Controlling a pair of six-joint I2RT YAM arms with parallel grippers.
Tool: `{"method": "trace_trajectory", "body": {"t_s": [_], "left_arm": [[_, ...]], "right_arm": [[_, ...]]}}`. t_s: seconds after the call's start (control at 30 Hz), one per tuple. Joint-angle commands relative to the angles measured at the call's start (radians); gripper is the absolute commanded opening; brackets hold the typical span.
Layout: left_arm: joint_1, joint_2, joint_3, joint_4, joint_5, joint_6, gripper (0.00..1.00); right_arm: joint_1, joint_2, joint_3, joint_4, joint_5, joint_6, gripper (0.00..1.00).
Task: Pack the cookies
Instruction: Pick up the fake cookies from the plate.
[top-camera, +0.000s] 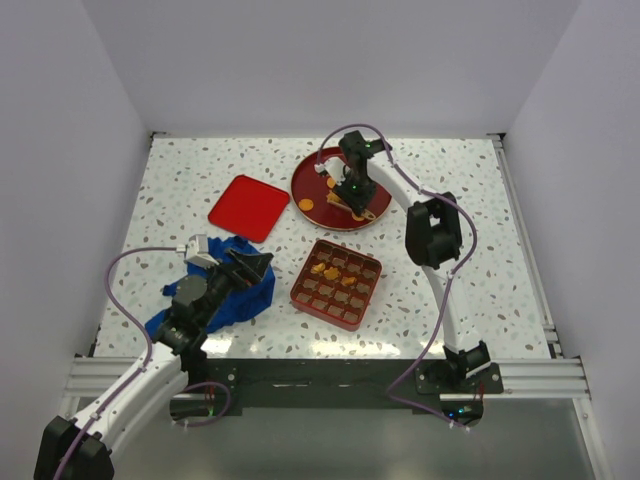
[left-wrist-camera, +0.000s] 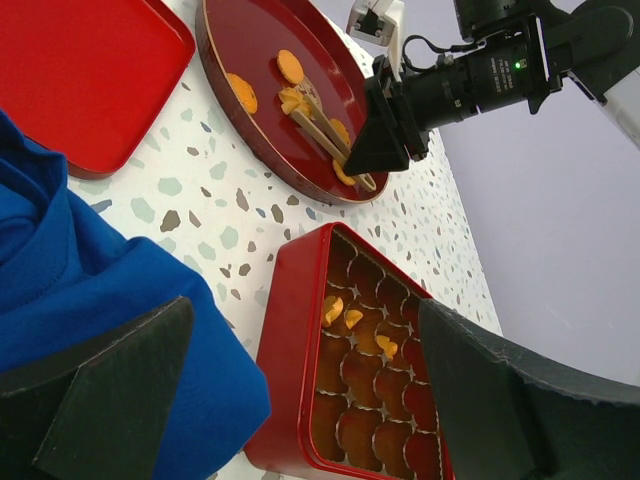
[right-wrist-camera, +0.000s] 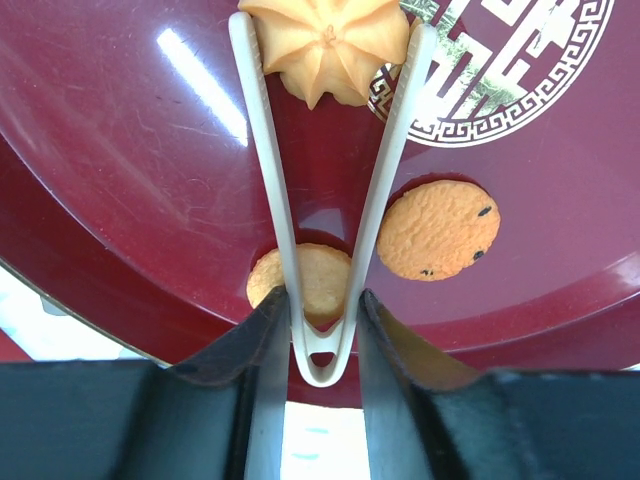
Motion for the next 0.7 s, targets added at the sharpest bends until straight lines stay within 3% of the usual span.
{"method": "trace_trajectory", "body": {"t_s": [0.0,0.3,0.67], "left_arm": [[0.009,0.002,0.012,0.035,-0.005,0.013,1.0],[0.009,-0.001,0.011,0.038,-0.003,0.012,1.0],[0.009,-0.001,0.009,0.043,-0.003,0.01,1.0]], "right_arm": [[-0.005,-0.026,-0.024,0.014,-0.012,0.0,0.23],[-0.007,-0.075,-0.036,0.028,-0.009,-0.012,0.17],[-0.014,-0.155,-0.052,0.036,-0.027,-0.014,0.15]]}}
